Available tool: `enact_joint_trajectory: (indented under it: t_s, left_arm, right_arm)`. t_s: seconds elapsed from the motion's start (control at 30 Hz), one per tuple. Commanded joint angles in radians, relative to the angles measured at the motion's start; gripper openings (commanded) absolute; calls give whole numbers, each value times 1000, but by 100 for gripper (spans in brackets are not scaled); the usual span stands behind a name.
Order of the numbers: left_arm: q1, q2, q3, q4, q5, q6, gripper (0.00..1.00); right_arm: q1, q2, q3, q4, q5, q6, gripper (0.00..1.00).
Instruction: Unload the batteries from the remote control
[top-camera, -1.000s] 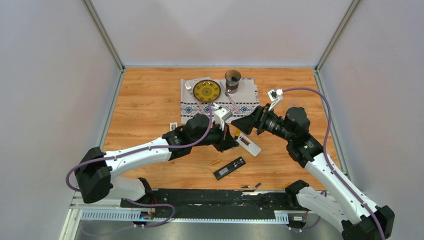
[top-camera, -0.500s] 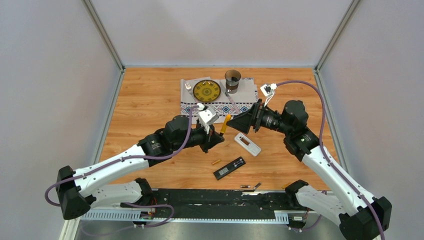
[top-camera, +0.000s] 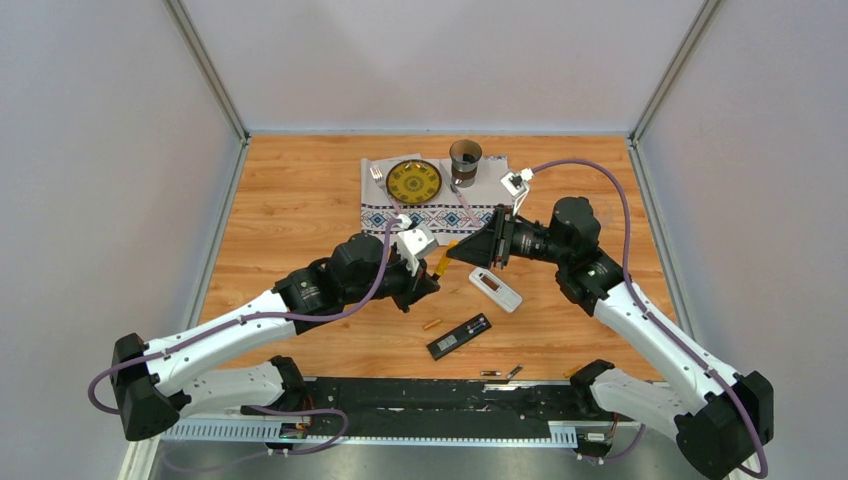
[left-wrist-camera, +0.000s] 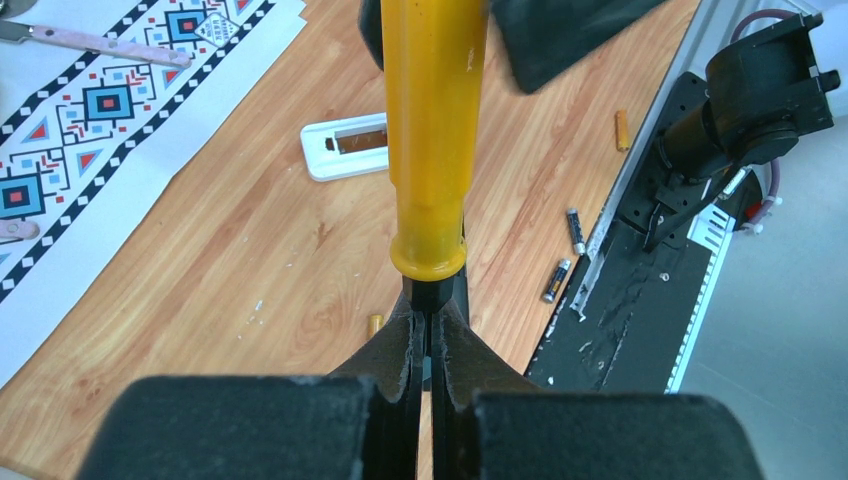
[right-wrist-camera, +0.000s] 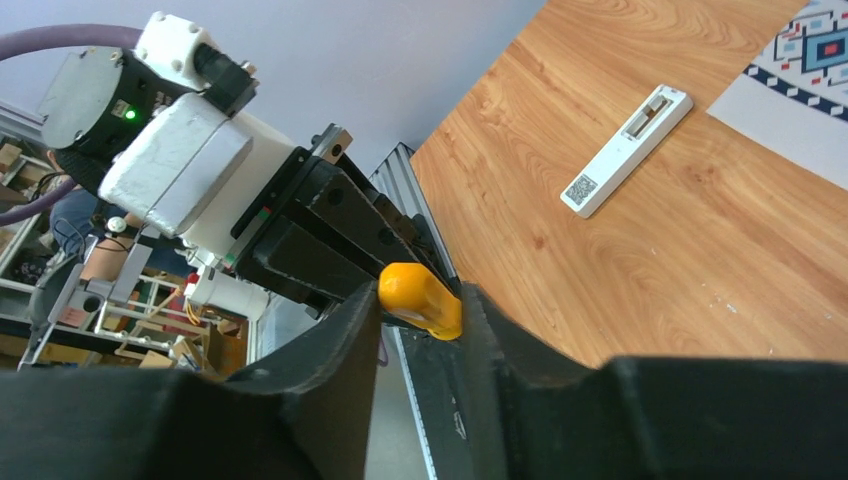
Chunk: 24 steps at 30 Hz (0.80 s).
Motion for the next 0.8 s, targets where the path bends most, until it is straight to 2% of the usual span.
enact_joint_trajectory:
  t_s: [0.0, 0.1, 0.17, 0.2, 0.27, 0.37, 0.4, 0.47, 0.5, 0.57, 0.67, 0.77]
  left_arm:
    - [2, -1, 39, 10, 14, 18, 0]
    - [2, 3, 37, 15, 21, 16, 0]
    - [2, 7, 37, 15, 27, 15, 0]
    - [2, 9, 37, 13, 28, 16, 0]
    - [2, 9, 37, 10, 33, 16, 0]
    - [2, 4, 34, 8, 21, 12, 3]
    - [2, 3, 31, 7, 16, 9, 17]
    - [2, -13, 24, 8, 7, 3, 35]
    - [2, -28, 19, 10, 5, -2, 47]
    - [2, -49, -2, 25, 2, -16, 57]
    - [2, -92, -44, 42, -15, -36, 63]
    - [2, -122, -90, 47, -36, -56, 65]
  right_arm:
    - [14, 17, 39, 33, -24, -6, 33]
    - [26, 27, 44, 13, -13, -23, 31]
    - [33, 33, 42, 8, -4, -24, 19]
    - [34, 36, 41, 8, -1, -21, 8]
    - [36, 34, 39, 11, 1, -21, 0]
    - [36, 31, 39, -1, 13, -31, 0]
    - [34, 28, 36, -6, 18, -38, 0]
    - [36, 28, 38, -24, 37, -47, 0]
    - [36, 25, 38, -30, 44, -55, 0]
    - [36, 25, 37, -56, 67, -69, 0]
    - [36, 19, 30, -100, 122, -100, 0]
    - [36, 5, 18, -153, 201, -129, 0]
